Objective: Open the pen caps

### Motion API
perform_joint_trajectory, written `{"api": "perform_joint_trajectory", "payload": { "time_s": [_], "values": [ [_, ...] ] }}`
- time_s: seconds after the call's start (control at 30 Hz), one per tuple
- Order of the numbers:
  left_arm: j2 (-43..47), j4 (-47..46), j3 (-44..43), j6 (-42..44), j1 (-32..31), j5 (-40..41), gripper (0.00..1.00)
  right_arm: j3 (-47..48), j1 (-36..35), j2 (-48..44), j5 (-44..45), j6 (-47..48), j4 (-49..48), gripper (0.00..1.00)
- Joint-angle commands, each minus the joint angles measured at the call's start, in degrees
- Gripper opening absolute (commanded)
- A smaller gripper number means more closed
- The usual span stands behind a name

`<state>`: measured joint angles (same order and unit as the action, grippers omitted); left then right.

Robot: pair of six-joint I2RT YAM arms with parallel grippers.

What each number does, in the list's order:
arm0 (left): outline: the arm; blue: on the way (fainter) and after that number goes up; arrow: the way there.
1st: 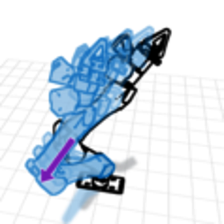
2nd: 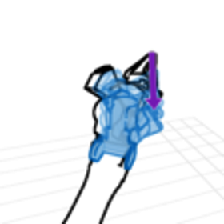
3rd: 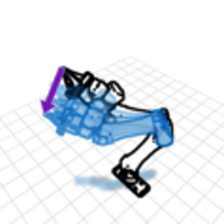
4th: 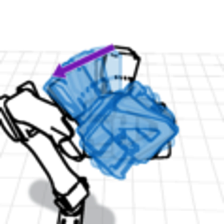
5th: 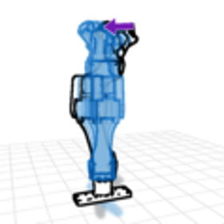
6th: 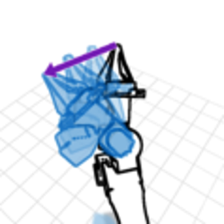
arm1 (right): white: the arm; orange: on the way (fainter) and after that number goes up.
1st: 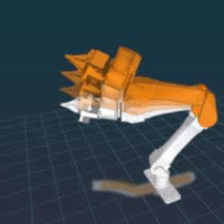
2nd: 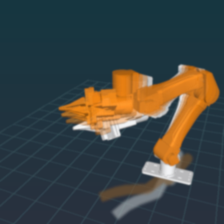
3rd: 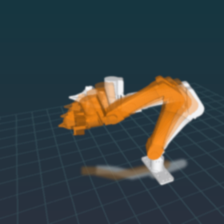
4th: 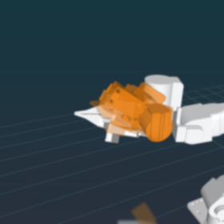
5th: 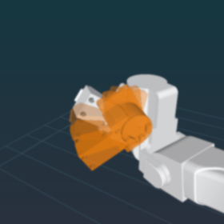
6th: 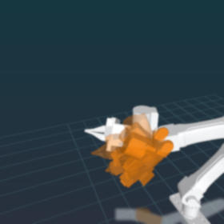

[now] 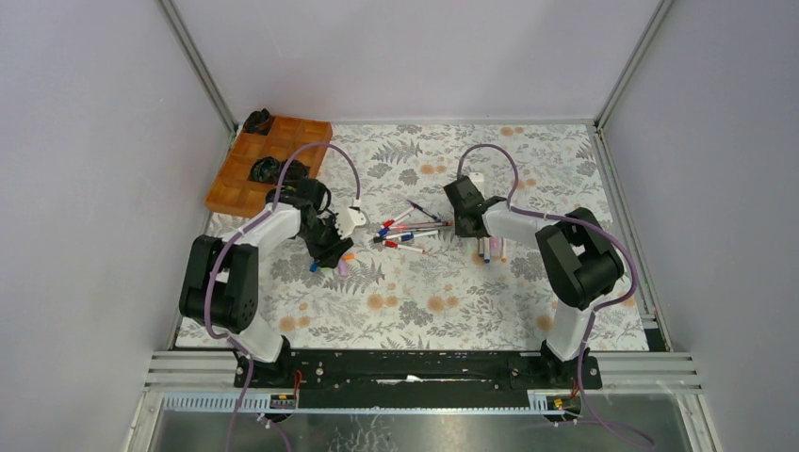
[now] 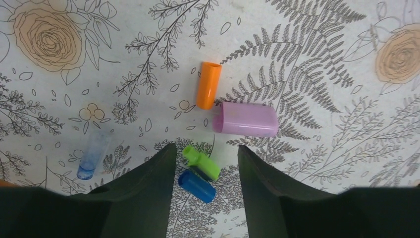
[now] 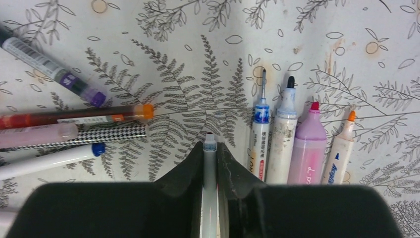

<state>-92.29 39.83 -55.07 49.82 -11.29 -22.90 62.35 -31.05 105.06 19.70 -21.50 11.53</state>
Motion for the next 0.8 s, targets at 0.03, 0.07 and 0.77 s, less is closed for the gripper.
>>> {"api": "perform_joint_trajectory", "payload": {
  "time_s": [0.03, 0.07, 0.77],
  "values": [
    [2.64, 4.31, -3.30, -0.66, 0.13, -3.36, 0.64, -1.24, 0.28, -0.65, 4.62, 1.24, -0.62, 0.21],
    [3.17, 5.19, -4.03, -0.82, 0.13, -3.71, 0.67, -1.57, 0.29, -1.04, 4.64, 1.28, -0.63, 0.22],
    [9.86, 15.97, -22.35, -11.92, 0.13, -6.44, 0.98, -3.56, -3.34, -12.74, -21.88, 12.27, -6.85, 0.50]
  ]
}}
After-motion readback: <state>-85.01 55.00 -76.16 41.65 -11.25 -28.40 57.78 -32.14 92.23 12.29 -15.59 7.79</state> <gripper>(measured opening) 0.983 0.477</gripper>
